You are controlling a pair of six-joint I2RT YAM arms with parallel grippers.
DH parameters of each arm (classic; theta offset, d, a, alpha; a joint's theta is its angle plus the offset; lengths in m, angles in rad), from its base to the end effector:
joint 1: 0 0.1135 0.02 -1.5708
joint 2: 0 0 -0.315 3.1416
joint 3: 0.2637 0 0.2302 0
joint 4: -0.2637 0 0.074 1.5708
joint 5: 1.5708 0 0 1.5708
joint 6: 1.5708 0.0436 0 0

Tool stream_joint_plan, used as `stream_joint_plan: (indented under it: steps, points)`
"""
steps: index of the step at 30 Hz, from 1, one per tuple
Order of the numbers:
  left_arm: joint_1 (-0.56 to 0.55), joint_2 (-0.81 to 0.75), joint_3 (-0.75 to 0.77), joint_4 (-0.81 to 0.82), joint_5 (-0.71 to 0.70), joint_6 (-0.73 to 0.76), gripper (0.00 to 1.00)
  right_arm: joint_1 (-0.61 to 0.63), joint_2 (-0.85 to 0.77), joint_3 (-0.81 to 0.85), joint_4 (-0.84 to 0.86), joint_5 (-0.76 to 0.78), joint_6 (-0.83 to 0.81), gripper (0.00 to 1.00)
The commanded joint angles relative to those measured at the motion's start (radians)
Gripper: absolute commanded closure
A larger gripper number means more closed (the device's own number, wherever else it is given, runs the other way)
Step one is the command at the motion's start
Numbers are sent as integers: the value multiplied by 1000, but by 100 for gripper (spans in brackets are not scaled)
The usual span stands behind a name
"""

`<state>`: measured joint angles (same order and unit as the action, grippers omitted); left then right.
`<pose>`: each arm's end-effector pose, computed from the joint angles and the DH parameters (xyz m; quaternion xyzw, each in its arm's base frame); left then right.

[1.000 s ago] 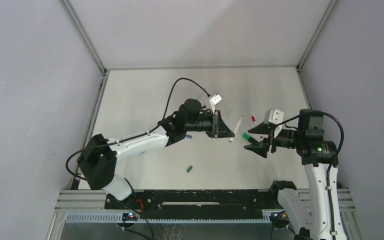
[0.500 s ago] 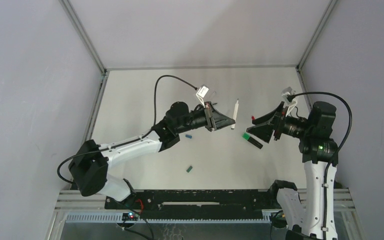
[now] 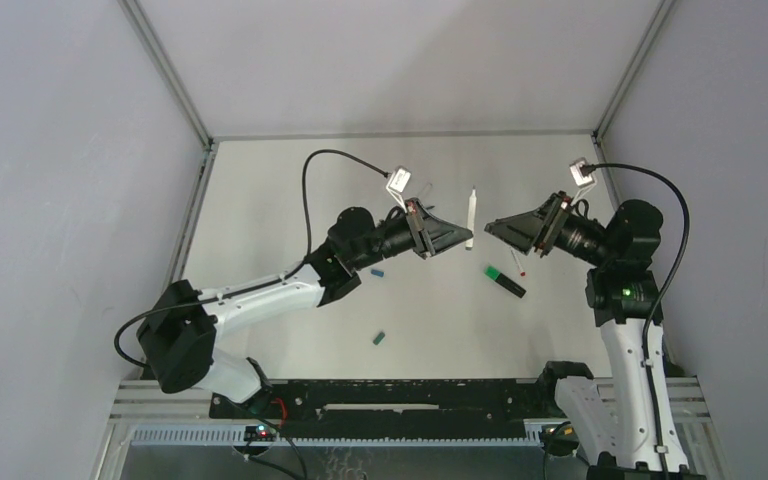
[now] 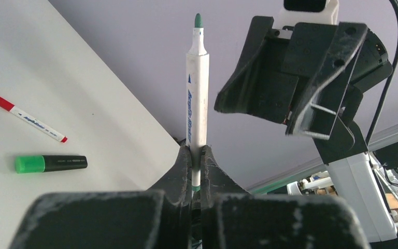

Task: Insert the pens into the pen caps
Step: Pick up the pen from the center of the board.

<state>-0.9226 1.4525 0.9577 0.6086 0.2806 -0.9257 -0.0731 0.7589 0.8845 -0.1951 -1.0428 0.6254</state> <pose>0.1848 -0.2640 0.3867 0.1033 0.6594 -0.6458 0.3709 0.1026 0.0302 0.4110 -0.1023 0.7121 0.5117 0.4698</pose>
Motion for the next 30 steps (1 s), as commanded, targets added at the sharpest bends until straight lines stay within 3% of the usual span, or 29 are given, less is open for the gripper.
stream_joint_plan:
  steps: [1, 30]
  points:
    - [-11, -30, 26, 46, -11, -2, 100, 21, 26, 5, 138, 87, 119, 37]
    - [-45, -11, 96, 24, -30, 14, 100, 168, 91, -53, 218, 165, 167, 56]
